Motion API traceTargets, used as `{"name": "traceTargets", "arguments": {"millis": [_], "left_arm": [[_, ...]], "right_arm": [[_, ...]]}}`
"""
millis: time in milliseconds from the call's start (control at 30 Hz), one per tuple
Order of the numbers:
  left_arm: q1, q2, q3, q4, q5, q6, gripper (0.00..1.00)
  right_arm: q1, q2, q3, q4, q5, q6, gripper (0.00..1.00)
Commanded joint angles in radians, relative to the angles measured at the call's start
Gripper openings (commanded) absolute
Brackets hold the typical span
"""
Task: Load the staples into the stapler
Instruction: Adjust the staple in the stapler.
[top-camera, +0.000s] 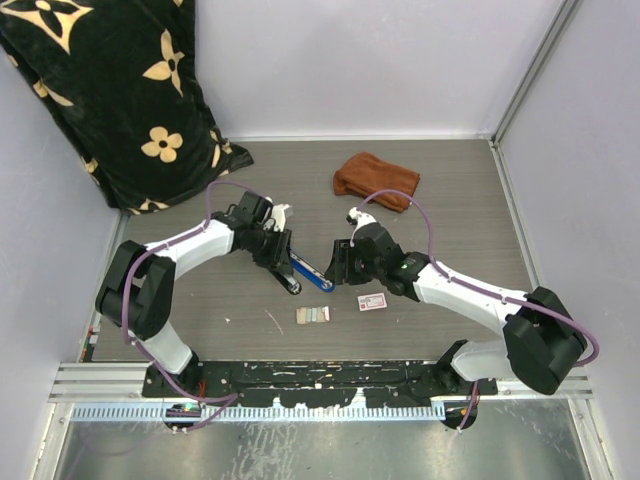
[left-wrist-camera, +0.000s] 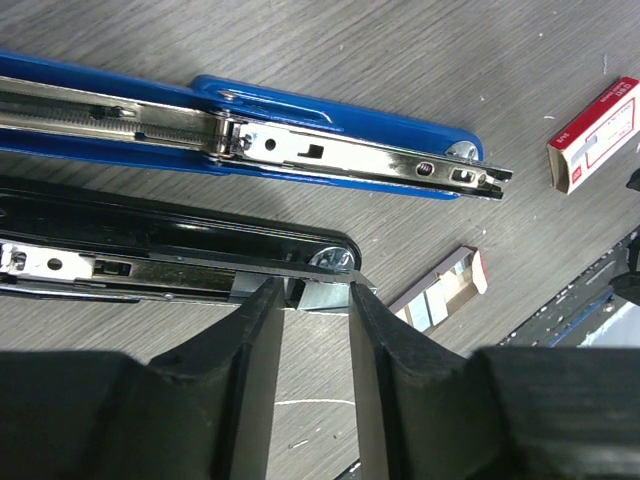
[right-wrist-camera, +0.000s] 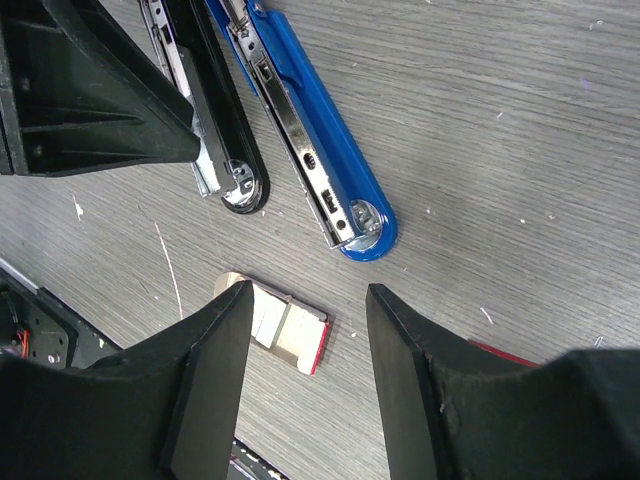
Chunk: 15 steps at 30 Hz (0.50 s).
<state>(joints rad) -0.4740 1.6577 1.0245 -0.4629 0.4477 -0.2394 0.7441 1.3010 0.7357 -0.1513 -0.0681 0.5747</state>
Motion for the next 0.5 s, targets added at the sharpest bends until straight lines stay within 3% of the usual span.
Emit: {"name": "traceTargets", "arguments": {"millis": [0, 167, 467], "left_arm": [[-0.005, -0.065, 0.010, 0.010, -0.047, 0.029, 0.36], [-0.005, -0.098, 0.002, 0.022, -0.084, 0.029, 0.44], [-0.005, -0.071, 0.002, 0.043, -0.038, 0.009, 0.44]], "right_arm": [[-0.003, -0.038, -0.002, 0.030, 0.014, 0.007, 0.55], [-0.003, -0.037, 0.000, 0.029, 0.012, 0.006, 0.55], [-0.003, -0.035, -0.001, 0.030, 0.008, 0.008, 0.55]]}}
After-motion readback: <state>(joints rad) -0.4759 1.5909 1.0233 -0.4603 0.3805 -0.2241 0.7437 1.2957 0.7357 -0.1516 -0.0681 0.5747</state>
